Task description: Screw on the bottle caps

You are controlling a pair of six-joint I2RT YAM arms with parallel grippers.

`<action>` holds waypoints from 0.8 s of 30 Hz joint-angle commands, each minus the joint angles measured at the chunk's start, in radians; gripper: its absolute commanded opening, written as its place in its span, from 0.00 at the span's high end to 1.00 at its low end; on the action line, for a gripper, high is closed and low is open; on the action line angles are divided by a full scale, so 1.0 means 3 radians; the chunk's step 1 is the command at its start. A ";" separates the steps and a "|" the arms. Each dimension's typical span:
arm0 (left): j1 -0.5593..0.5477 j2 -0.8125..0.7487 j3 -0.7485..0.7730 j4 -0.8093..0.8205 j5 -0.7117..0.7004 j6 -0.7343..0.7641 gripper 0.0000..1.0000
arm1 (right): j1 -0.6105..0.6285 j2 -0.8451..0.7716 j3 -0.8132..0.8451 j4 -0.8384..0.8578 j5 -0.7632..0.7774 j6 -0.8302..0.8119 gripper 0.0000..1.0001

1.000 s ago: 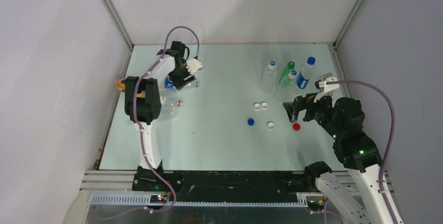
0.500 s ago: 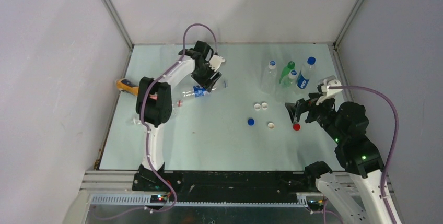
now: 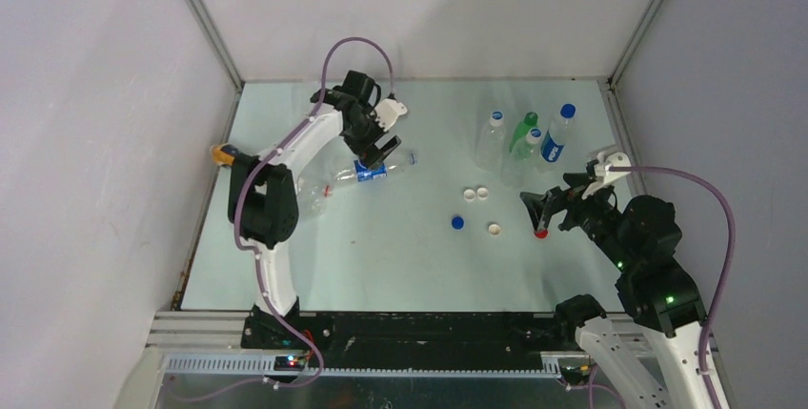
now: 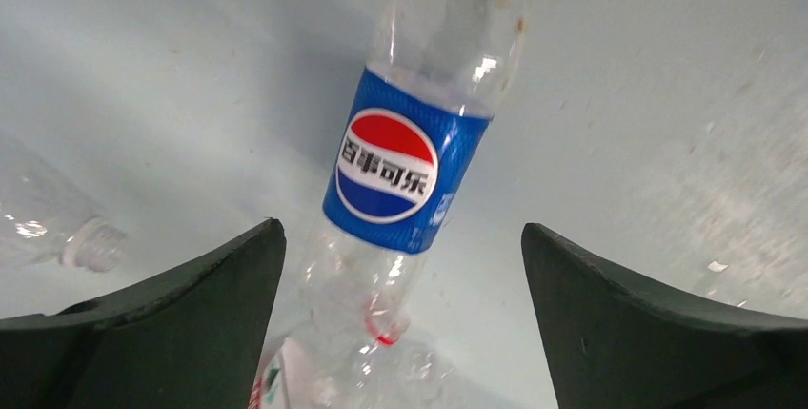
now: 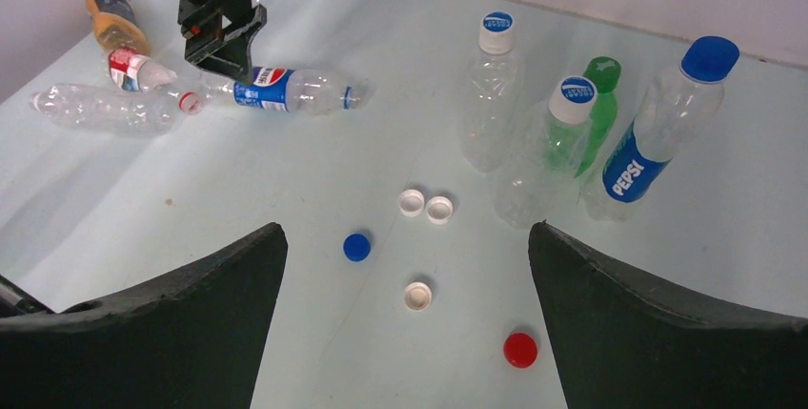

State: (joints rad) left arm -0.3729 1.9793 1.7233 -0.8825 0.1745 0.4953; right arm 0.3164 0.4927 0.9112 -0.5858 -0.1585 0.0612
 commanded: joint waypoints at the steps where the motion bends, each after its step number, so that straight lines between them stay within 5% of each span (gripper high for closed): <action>1: 0.0007 -0.0089 -0.0104 -0.0142 -0.0171 0.0767 0.00 | -0.0012 -0.0076 -0.0019 0.0015 -0.0067 0.0130 0.01; 24: 0.0161 0.0773 0.0527 -0.0440 0.0338 0.0735 0.00 | -0.0007 -0.0062 0.0015 -0.0133 -0.0185 0.0293 0.01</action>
State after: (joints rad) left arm -0.3305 2.1960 1.8351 -1.0122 0.2100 0.7242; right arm 0.3164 0.4618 0.9112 -0.6296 -0.1925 0.1394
